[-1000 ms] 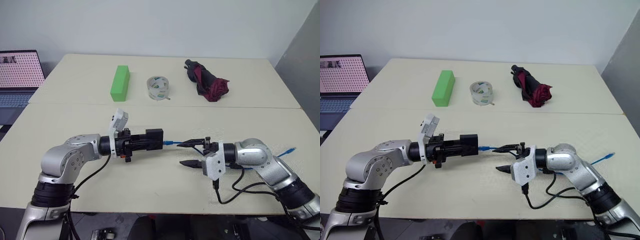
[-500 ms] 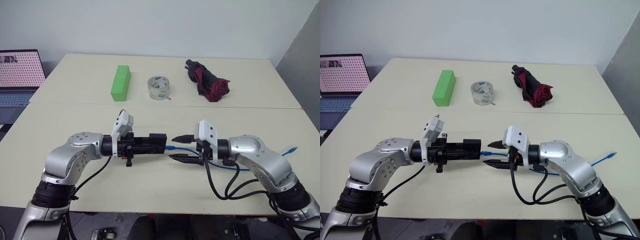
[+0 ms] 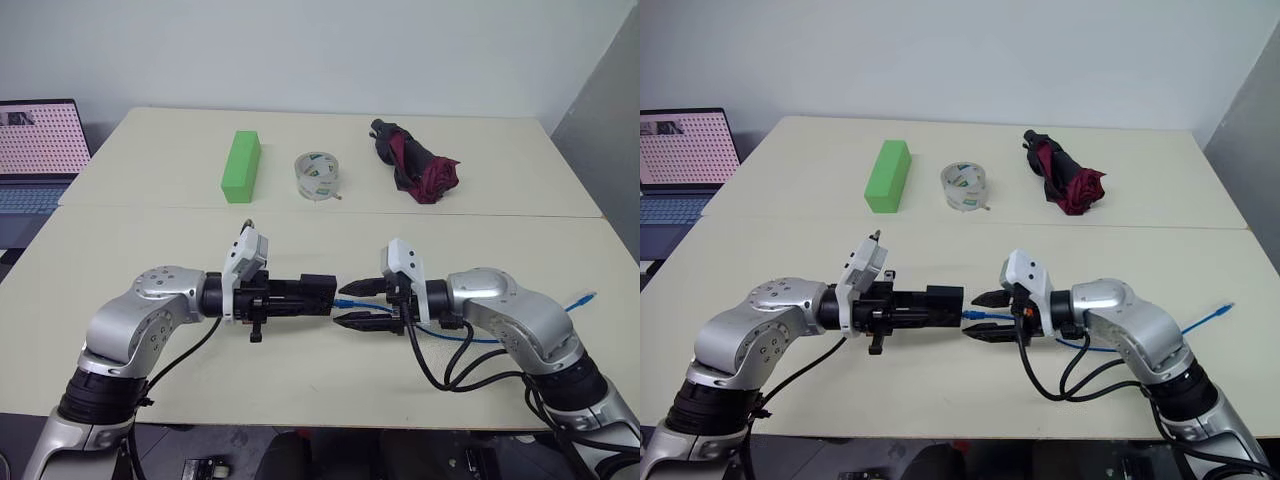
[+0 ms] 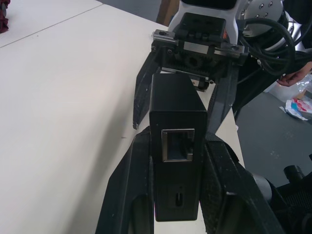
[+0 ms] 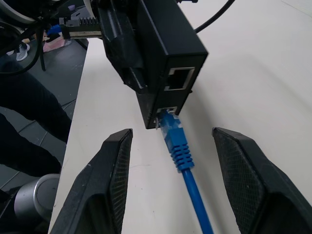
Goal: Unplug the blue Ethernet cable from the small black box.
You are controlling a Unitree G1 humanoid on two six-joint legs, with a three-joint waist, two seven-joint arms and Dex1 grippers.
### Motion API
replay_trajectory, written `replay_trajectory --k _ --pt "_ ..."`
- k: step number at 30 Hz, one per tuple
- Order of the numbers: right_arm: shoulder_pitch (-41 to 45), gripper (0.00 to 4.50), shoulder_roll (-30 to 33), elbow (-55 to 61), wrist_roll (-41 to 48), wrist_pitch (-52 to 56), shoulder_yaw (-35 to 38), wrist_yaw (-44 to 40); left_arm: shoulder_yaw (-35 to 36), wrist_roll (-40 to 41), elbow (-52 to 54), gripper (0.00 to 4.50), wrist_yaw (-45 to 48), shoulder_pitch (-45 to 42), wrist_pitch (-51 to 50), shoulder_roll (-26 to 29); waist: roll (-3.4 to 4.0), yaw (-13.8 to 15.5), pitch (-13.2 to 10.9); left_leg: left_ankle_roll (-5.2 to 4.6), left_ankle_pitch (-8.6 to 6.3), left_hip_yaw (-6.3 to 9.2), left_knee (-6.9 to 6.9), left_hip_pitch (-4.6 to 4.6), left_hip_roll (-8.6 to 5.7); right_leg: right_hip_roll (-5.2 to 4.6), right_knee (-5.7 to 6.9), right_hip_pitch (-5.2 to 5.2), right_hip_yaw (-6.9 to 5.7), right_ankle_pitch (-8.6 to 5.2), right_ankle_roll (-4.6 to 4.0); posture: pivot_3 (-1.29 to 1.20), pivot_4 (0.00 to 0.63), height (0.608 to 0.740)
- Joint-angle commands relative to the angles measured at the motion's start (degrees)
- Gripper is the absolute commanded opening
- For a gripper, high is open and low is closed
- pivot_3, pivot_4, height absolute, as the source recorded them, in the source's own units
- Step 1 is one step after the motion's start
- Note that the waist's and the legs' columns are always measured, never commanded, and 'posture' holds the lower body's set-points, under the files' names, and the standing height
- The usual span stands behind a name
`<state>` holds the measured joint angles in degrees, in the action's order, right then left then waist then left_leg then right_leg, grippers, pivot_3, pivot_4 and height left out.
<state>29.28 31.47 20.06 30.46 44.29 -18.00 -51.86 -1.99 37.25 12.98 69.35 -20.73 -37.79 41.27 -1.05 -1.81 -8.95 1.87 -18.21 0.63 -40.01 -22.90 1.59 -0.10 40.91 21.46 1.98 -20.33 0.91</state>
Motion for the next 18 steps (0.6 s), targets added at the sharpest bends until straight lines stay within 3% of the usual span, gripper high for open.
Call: replay_trajectory --k 1,9,18 --pt "1.1 2.74 -0.4 0.8 1.3 0.3 1.8 -0.7 0.4 -0.1 1.7 0.79 0.6 -0.1 1.5 0.6 0.0 0.0 0.0 0.0 0.0 0.0 0.0 0.0 0.0 0.0 0.0 0.0 0.0 0.0 0.0 0.0 0.15 0.74" --pt "1.5 2.74 -1.6 0.6 1.4 1.8 1.2 -0.8 -0.1 -0.8 1.7 0.79 0.9 0.3 2.5 0.6 0.0 0.0 0.0 0.0 0.0 0.0 0.0 0.0 0.0 0.0 0.0 0.0 0.0 0.0 0.0 0.0 0.15 0.74" --pt "2.5 0.89 -2.1 -0.4 0.1 2.0 0.1 -1.7 -0.5 -1.4 1.8 0.79 1.2 0.5 3.3 0.5 0.0 0.0 0.0 0.0 0.0 0.01 0.0 0.0 0.0 0.0 -0.01 0.0 0.0 0.0 0.0 0.0 0.15 0.74"
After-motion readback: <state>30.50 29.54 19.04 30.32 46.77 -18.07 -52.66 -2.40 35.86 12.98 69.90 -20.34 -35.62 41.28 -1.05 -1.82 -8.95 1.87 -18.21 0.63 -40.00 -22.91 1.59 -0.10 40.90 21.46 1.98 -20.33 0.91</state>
